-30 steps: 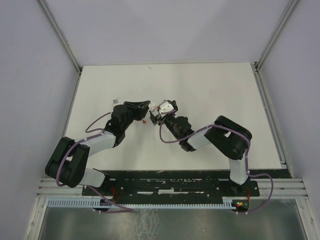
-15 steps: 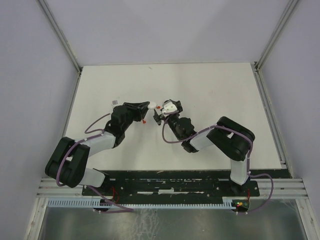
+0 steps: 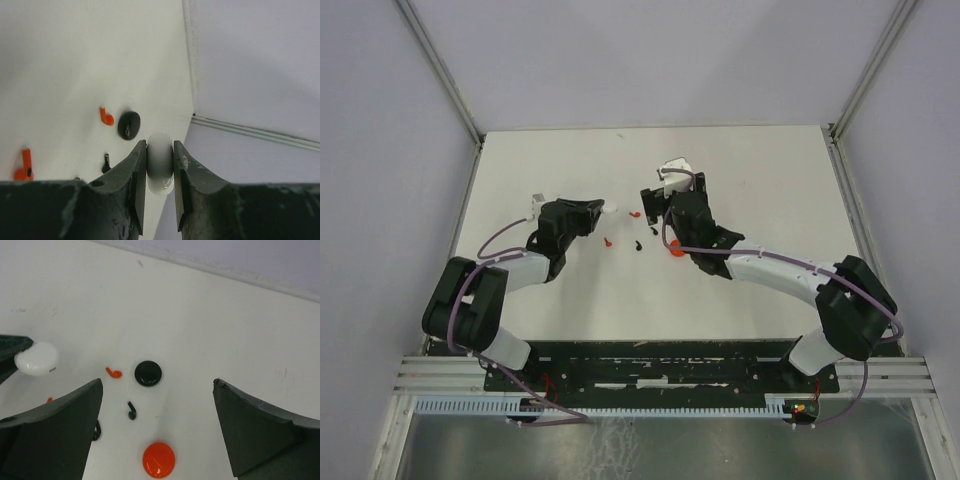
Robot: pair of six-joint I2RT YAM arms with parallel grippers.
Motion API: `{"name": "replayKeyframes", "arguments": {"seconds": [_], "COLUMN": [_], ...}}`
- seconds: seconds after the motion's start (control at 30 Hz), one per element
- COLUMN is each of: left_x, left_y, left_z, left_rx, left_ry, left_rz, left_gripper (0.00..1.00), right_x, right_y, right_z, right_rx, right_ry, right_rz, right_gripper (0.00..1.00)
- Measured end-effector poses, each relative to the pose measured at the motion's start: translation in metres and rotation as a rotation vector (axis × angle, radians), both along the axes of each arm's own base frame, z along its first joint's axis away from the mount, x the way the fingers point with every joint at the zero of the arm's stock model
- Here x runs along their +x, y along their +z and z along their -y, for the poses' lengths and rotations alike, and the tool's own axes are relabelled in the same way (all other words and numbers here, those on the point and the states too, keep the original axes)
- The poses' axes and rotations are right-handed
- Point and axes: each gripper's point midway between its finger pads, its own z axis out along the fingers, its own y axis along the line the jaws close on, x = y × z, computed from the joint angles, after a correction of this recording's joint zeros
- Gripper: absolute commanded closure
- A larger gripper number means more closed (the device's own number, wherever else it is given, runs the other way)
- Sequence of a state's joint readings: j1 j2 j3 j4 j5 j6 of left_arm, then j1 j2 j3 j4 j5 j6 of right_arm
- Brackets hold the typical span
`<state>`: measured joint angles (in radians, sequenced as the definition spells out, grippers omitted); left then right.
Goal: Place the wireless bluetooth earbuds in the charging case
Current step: Place the charging case at the center of the board.
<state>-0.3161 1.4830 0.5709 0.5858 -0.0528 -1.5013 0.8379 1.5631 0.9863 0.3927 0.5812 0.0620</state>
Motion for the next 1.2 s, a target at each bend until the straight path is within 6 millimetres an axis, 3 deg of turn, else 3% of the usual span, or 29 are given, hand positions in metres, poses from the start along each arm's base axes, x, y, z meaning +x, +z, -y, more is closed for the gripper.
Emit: {"name": "replayKeyframes", "arguments": {"seconds": [0.07, 0.23, 0.37, 0.67, 0.9, 1.0, 1.07, 1.1, 1.2], "left_x": [0.01, 0.038, 0.058, 0.073, 0.08, 0.08, 0.08, 0.079, 0.08], "left_y": [-0.01, -0.026, -0.031, -0.063, -0.073, -0.084, -0.089, -0.09, -0.089], "left_z": [-0.004, -0.002, -0.001, -0.009, -0.018, -0.022, -0.024, -0.024, -0.026], "left_rx": [0.043, 0.165, 0.25, 0.358, 0.388, 0.388, 0.391, 0.391, 0.394], "left_ry": [0.002, -0.027, -0.042, -0.062, -0.069, -0.076, -0.078, -0.082, -0.089], "left_rz": [-0.007, 0.001, 0.024, -0.009, -0.014, -0.034, -0.045, -0.046, -0.042], "left_gripper": [0.97, 0.97, 0.97, 0.92, 0.84, 0.74, 0.61, 0.49, 0.34], "right_x": [-0.002, -0.007, -0.01, -0.016, -0.028, -0.029, -0.028, -0.028, -0.029], "right_y": [-0.003, -0.049, -0.073, -0.111, -0.13, -0.133, -0.135, -0.136, -0.142], "right_z": [0.009, 0.038, 0.056, 0.057, 0.055, 0.053, 0.05, 0.049, 0.043], "right_rx": [-0.01, -0.076, -0.088, -0.094, -0.105, -0.109, -0.109, -0.109, -0.1], "right_ry": [-0.011, -0.021, -0.03, 0.02, 0.049, 0.054, 0.062, 0.065, 0.081], "right_rz": [-0.048, -0.255, -0.37, -0.551, -0.635, -0.658, -0.671, -0.677, -0.702], "right_gripper": [0.0, 0.0, 0.0, 0.04, 0.04, 0.04, 0.04, 0.04, 0.05]}}
